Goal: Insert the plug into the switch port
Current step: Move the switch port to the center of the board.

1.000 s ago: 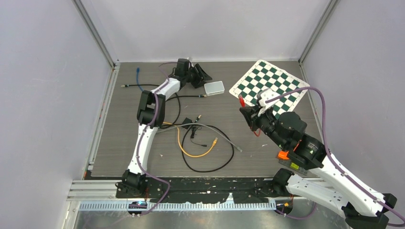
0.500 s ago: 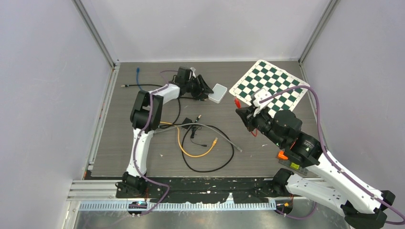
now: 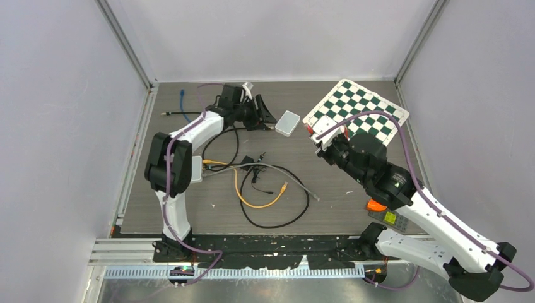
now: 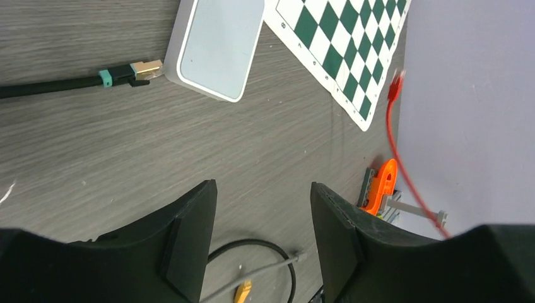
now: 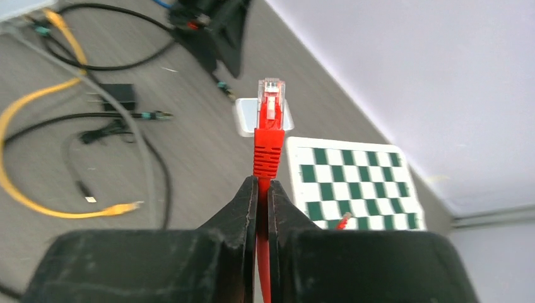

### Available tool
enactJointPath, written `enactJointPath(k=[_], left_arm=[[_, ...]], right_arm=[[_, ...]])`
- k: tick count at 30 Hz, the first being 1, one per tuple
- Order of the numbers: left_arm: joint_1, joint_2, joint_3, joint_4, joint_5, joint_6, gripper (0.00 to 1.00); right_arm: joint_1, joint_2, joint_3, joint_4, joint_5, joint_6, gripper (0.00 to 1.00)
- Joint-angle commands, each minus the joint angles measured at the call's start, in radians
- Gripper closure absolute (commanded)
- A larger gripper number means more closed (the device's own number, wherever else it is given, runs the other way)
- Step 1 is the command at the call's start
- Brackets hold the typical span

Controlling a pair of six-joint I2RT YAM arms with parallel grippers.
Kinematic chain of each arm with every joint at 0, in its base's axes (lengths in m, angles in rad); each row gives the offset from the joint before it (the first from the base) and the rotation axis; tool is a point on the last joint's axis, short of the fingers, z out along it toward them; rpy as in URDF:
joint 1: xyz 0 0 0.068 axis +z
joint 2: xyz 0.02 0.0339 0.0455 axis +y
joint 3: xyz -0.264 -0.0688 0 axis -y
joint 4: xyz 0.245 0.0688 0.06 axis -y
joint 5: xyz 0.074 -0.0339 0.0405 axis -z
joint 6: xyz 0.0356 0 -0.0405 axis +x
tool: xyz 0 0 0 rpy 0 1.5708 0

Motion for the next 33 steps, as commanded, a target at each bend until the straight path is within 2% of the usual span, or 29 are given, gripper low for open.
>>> enactJointPath(k=[1, 2, 4, 6, 12, 21, 25, 33], left_arm=[[0.008, -0.103, -0.059, -0.098, -0.039, 0.117, 0.41], [0.009, -0.115, -0.071, -0.099, -0.048, 0.121, 0.41], [0.020, -0.119, -0.081, -0.104, -0.047, 0.119, 0.41], [0.032, -0.109, -0.080, -0.096, -0.024, 0.116, 0.41], [0.043, -0.030, 0.000, -0.093, 0.008, 0.107, 0.41], [0.055, 0.205, 0.255, -0.095, 0.063, 0.071, 0.41], [0.060, 0.277, 0.348, -0.131, 0.083, 0.049, 0.42], [0.083, 0.255, 0.250, -0.026, 0.068, -0.012, 0.44]], right_arm=[[-0.132, 0.077, 0.096, -0.008, 0.019, -0.250, 0.95], [-0.165, 0.097, 0.099, -0.008, -0.004, -0.293, 0.95], [-0.306, 0.190, 0.108, -0.012, -0.113, -0.348, 0.95], [-0.374, 0.271, 0.125, -0.024, -0.158, -0.407, 0.95], [-0.449, 0.495, 0.164, -0.013, -0.177, -0.507, 0.95], [-0.485, 0.837, 0.324, 0.035, -0.206, -0.535, 0.95], [-0.491, 0.964, 0.455, 0.003, -0.137, -0.527, 0.95], [-0.494, 1.208, 0.715, -0.068, -0.085, -0.511, 0.95]])
